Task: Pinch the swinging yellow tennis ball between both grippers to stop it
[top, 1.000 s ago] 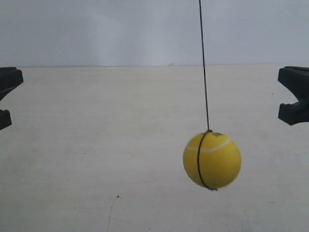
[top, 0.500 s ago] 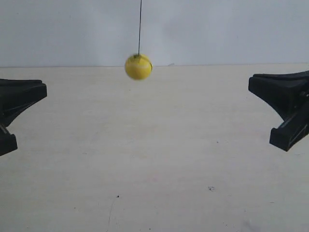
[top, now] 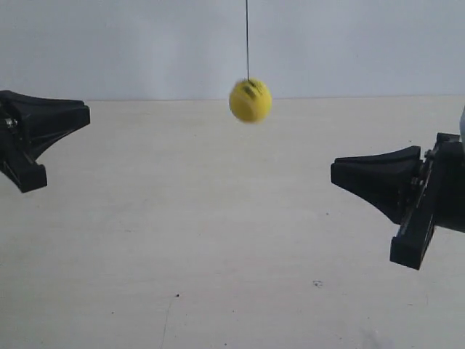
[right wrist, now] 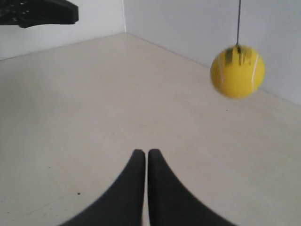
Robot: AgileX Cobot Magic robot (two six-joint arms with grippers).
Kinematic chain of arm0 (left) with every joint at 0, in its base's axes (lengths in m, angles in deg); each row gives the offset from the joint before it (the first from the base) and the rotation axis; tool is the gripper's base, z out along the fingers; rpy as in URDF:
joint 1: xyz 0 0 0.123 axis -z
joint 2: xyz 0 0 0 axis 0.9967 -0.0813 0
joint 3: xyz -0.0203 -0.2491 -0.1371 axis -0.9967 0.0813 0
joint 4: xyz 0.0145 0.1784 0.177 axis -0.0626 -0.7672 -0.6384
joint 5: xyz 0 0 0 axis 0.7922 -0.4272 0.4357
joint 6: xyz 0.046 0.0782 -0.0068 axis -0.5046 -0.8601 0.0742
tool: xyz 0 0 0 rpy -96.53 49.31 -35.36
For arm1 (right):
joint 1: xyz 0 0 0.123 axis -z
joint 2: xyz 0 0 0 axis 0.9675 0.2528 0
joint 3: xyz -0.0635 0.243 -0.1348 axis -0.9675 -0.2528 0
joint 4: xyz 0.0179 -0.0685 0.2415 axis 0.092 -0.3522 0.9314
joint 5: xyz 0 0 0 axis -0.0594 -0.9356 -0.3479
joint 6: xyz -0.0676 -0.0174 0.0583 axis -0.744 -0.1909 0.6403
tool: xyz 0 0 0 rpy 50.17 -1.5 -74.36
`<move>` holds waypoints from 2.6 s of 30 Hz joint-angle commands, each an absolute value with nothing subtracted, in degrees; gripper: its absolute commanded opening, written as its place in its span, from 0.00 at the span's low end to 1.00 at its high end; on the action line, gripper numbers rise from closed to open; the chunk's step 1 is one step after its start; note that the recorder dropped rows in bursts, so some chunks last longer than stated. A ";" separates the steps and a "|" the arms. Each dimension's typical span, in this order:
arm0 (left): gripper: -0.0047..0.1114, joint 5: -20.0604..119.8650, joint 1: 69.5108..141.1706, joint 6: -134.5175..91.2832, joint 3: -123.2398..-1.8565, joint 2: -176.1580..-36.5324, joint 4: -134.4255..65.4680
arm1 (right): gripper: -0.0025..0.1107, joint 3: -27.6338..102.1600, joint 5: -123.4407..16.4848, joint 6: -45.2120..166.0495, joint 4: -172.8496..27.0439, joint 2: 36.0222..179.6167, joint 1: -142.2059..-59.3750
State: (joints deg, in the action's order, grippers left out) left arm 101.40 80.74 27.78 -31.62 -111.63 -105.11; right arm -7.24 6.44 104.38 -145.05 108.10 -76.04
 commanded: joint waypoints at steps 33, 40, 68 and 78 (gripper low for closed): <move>0.08 113.79 83.90 29.99 -58.19 -137.42 -112.11 | 0.02 -1.62 1.83 104.57 -150.55 109.47 -93.25; 0.08 112.79 88.15 30.36 -64.38 -140.70 -112.28 | 0.02 -0.54 2.76 102.44 -150.14 116.15 -93.25; 0.08 115.62 90.58 43.18 -90.96 -158.89 -119.34 | 0.02 1.67 8.58 97.71 -148.60 122.55 -93.25; 0.08 114.80 96.24 43.51 -93.94 -159.96 -122.59 | 0.02 1.67 8.13 96.63 -148.04 122.55 -93.25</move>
State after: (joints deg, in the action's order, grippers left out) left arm 114.76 95.01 42.97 -92.58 -160.13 -122.30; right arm 1.36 8.39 97.16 -148.81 122.50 -93.08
